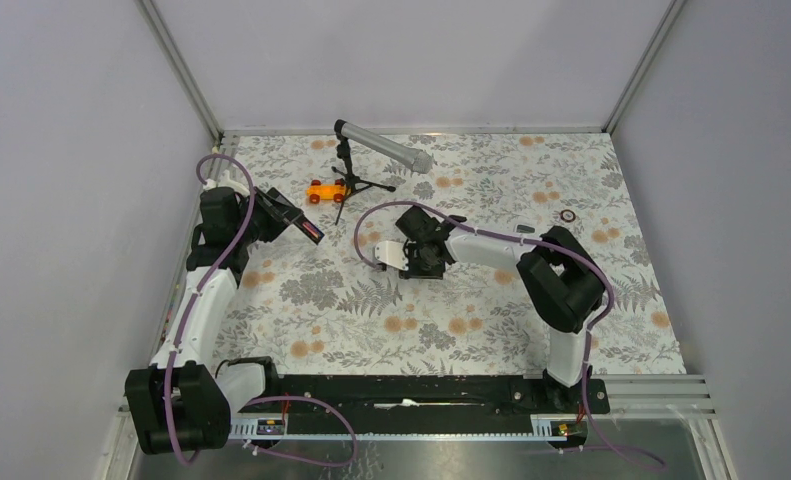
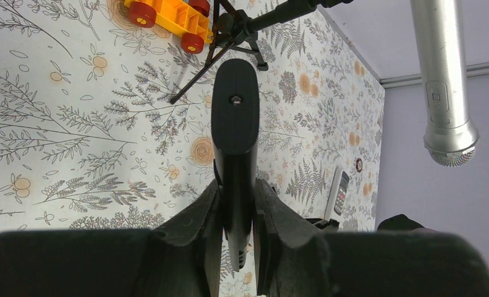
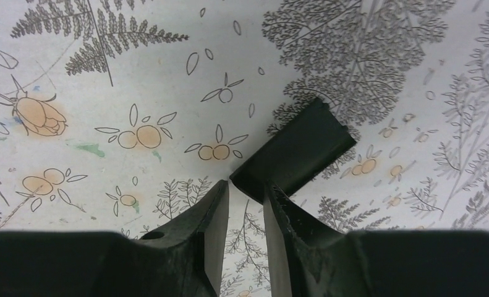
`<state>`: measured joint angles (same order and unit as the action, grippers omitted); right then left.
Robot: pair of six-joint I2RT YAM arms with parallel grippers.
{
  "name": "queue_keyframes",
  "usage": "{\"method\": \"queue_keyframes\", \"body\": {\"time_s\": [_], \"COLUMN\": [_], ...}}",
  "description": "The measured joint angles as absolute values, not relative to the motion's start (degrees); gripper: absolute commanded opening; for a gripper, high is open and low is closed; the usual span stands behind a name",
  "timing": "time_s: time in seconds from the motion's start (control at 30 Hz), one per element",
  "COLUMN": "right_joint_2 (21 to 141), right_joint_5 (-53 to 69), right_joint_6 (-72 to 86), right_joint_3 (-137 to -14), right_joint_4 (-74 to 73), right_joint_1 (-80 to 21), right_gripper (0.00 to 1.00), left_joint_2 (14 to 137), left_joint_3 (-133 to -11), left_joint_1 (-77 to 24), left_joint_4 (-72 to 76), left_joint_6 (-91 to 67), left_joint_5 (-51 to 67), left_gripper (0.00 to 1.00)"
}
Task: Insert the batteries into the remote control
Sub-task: Pick up the battery cover at the center of the board.
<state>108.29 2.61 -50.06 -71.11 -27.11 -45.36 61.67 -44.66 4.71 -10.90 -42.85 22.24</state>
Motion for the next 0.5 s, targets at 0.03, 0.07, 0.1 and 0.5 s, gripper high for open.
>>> {"method": "queue_keyframes", "body": {"time_s": [0.03,0.07,0.1,0.5], "right_joint_2": [108.66,108.99,109.21,110.54], "right_joint_5": [2.66,2.70,2.72,3.25], "right_joint_6": [-50.26,-50.46,-50.68,-51.03], "right_joint_3": [-71.20,-71.26,-71.26,-72.84], "right_joint_4": [-27.33,-27.64,-27.99,-28.18], "right_joint_1": [-45.34,-45.34,-45.34,-44.82], "right_gripper": [0.34,0.34,0.33,0.00], "left_joint_2": [61.69,61.76,61.84,62.13], "left_joint_3": [-44.66,-44.75,-44.88,-45.41], "left_joint_1": [4.71,4.71,4.71,4.82], "left_joint_4": [-10.90,-10.94,-10.96,-10.96], "left_joint_6": [-42.83,-42.83,-42.83,-42.41], "left_joint_5": [22.24,22.24,22.24,22.24], "left_gripper": [0.00,0.00,0.00,0.00]}}
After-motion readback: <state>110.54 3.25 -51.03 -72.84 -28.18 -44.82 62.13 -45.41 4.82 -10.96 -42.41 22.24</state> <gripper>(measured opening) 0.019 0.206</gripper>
